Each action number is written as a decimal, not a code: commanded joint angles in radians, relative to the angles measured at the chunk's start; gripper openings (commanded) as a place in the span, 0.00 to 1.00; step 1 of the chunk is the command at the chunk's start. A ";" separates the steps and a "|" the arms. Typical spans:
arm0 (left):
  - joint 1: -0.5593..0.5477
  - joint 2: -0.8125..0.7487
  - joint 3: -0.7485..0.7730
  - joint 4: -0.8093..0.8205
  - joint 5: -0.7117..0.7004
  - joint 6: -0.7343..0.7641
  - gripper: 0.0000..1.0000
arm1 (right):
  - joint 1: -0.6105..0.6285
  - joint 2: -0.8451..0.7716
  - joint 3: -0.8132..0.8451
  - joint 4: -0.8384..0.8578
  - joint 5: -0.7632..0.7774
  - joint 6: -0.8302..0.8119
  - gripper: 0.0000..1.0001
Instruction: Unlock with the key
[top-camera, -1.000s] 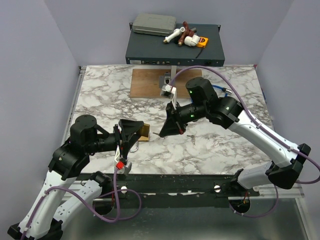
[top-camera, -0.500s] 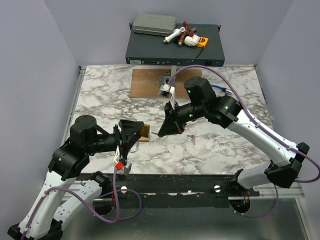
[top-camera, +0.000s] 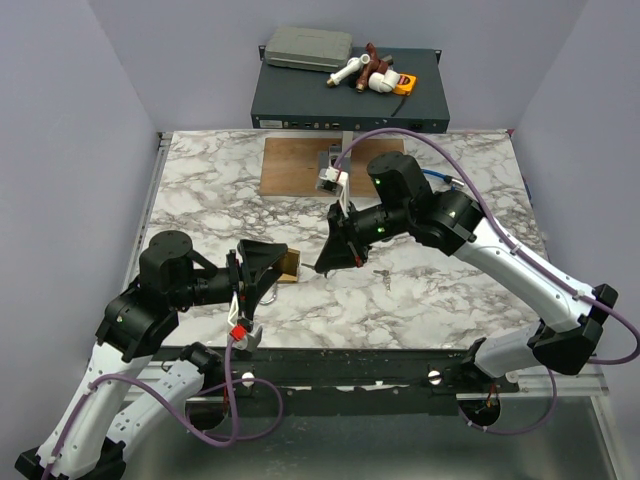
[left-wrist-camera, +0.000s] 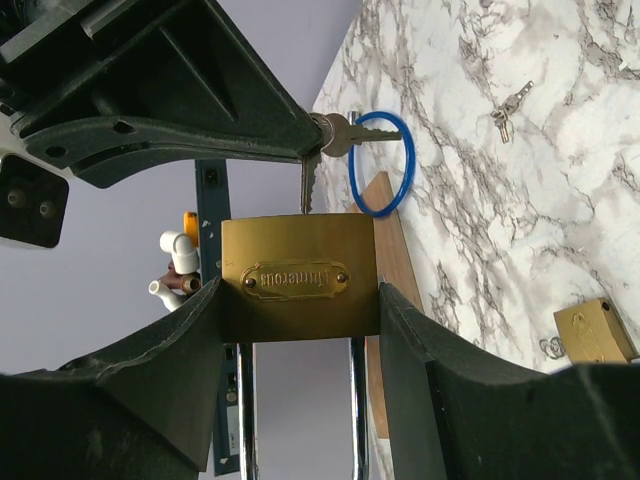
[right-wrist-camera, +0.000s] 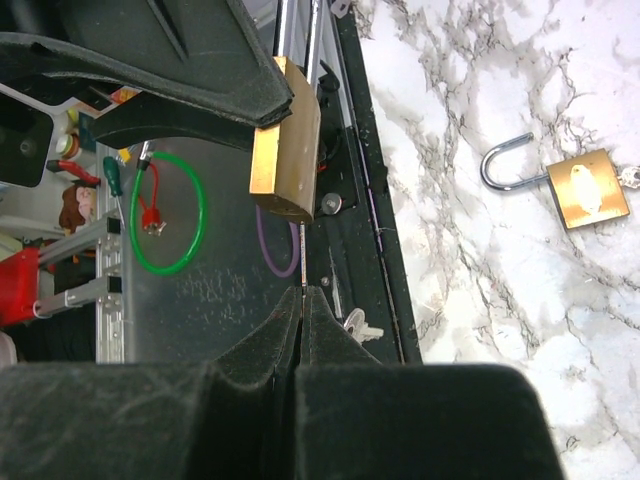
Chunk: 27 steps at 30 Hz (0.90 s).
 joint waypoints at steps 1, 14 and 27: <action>0.006 -0.007 0.021 0.043 0.063 0.011 0.00 | 0.007 0.021 0.042 -0.004 0.022 -0.016 0.01; 0.006 -0.008 0.028 0.043 0.083 -0.007 0.00 | 0.007 0.023 0.038 0.013 0.041 -0.019 0.01; 0.006 -0.009 0.032 0.032 0.086 0.002 0.00 | 0.007 0.030 0.043 0.027 0.032 -0.019 0.01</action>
